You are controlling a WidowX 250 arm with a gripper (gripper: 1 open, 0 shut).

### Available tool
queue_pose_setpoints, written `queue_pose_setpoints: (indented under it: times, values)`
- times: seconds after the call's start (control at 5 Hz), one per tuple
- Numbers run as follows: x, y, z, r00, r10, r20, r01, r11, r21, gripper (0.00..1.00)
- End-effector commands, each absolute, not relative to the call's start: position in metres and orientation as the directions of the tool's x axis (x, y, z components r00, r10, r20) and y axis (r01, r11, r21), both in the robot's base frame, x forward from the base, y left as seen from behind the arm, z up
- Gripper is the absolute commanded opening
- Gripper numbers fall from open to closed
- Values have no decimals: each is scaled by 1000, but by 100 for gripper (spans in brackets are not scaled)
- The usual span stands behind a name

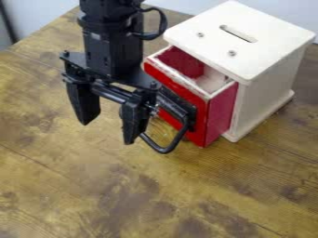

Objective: Close the drawer

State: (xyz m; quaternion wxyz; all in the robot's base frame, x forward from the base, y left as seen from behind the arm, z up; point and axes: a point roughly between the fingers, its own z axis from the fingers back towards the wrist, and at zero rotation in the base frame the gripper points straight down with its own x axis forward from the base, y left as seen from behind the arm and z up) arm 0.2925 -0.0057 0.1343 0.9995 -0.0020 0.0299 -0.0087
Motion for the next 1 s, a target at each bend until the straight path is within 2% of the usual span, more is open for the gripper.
queue_pose_setpoints:
  times: [0.0,0.2,0.4,0.8]
  values:
    - [293,-4,125,995,-14,100,14,1000,3,100]
    - [305,4,110,981,5,192,-7,1000,8,100]
    - [318,9,101,988,12,152,-13,1000,9,100]
    - [330,12,87,987,22,159,-24,1000,6,100]
